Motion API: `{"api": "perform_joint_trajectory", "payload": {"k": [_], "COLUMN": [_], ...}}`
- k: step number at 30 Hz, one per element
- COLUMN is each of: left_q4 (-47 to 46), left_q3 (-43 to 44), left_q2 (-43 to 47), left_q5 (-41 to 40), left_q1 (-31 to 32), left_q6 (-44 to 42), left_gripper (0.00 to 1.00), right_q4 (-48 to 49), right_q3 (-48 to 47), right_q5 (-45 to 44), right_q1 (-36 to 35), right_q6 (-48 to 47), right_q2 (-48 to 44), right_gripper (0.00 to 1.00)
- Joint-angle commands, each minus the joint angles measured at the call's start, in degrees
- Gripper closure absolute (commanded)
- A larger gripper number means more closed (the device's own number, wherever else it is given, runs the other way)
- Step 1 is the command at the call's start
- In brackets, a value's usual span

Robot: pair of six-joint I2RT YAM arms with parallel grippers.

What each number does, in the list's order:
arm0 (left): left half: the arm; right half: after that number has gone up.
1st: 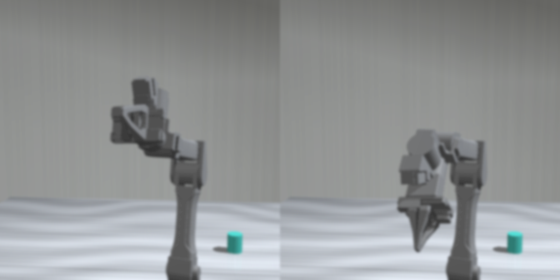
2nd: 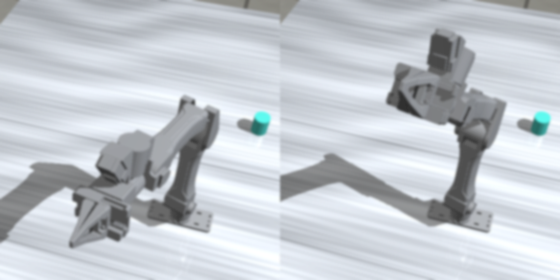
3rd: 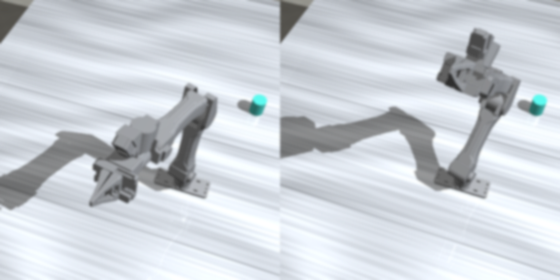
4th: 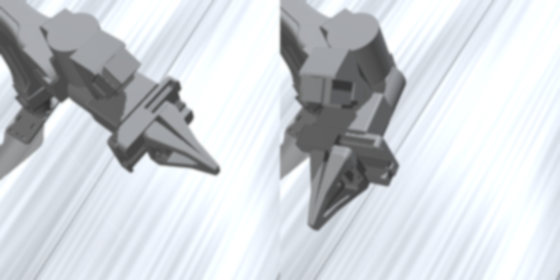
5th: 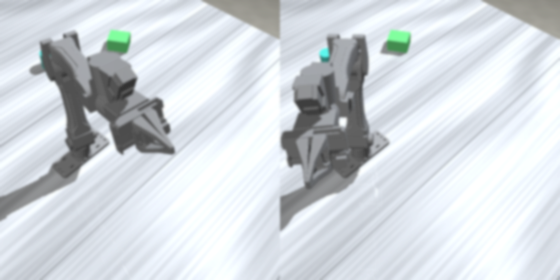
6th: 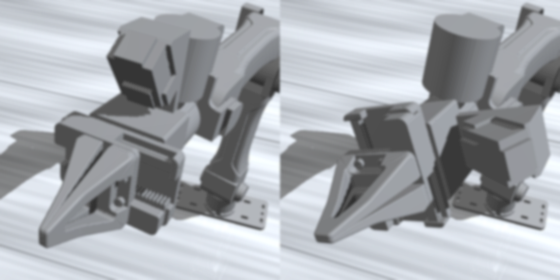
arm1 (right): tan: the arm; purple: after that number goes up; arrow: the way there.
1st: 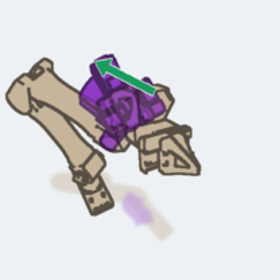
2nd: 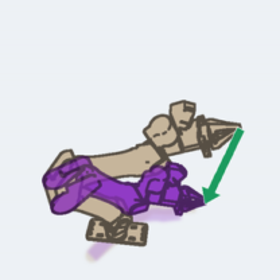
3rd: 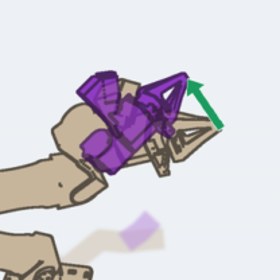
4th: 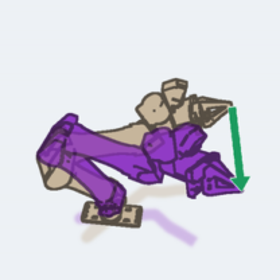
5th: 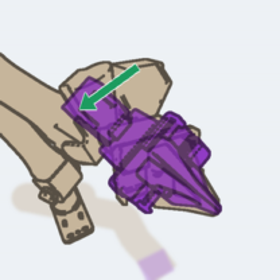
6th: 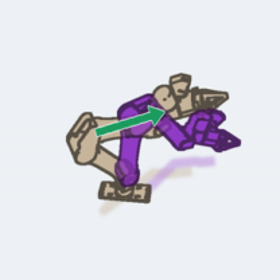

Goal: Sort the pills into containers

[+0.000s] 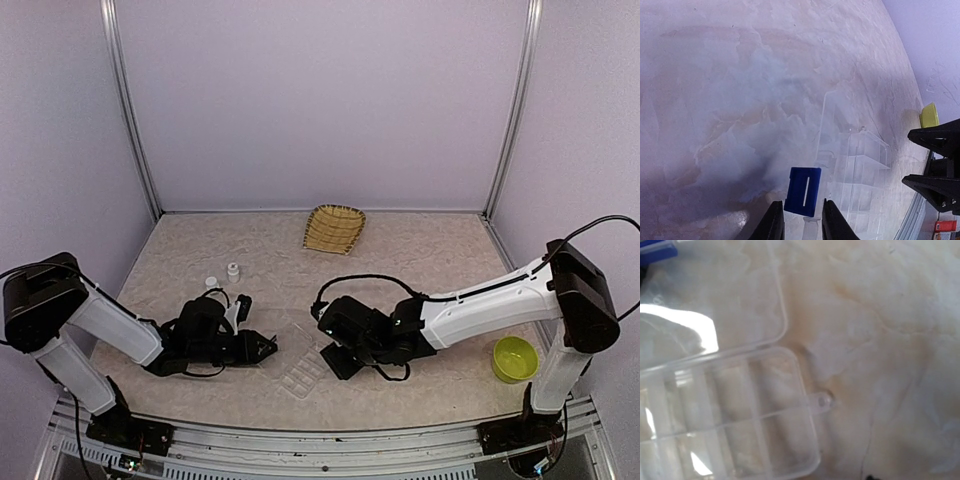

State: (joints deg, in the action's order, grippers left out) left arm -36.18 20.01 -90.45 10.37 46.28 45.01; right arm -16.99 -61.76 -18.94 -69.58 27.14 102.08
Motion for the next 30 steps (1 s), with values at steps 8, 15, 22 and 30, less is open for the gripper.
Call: {"api": "perform_joint_trajectory", "payload": {"k": [8, 15, 22, 30], "left_q4": [-0.5, -2.2, -2.2, 1.5], "left_q3": [1.3, 1.3, 1.7, 3.4], "left_q2": [-1.1, 0.1, 6.3, 14.2], "left_q5": [3.4, 4.4, 5.5, 9.8], "left_q1": [-0.7, -1.1, -1.3, -1.4], "left_q6": [0.4, 1.0, -2.3, -8.4], "left_gripper": [0.89, 0.95, 0.95, 0.95], "right_q4": [-0.2, -0.1, 3.0, 7.9], "right_q3": [2.4, 3.9, 7.6, 13.1], "right_q5": [-1.5, -0.8, 8.7, 27.1], "right_q1": [1.4, 2.1, 5.2, 13.1], "right_q6": [0.6, 1.0, -0.3, -4.7], "right_q2": [-2.4, -4.7, -11.0, -21.3], "right_gripper": [0.44, 0.39, 0.2, 0.13]}}
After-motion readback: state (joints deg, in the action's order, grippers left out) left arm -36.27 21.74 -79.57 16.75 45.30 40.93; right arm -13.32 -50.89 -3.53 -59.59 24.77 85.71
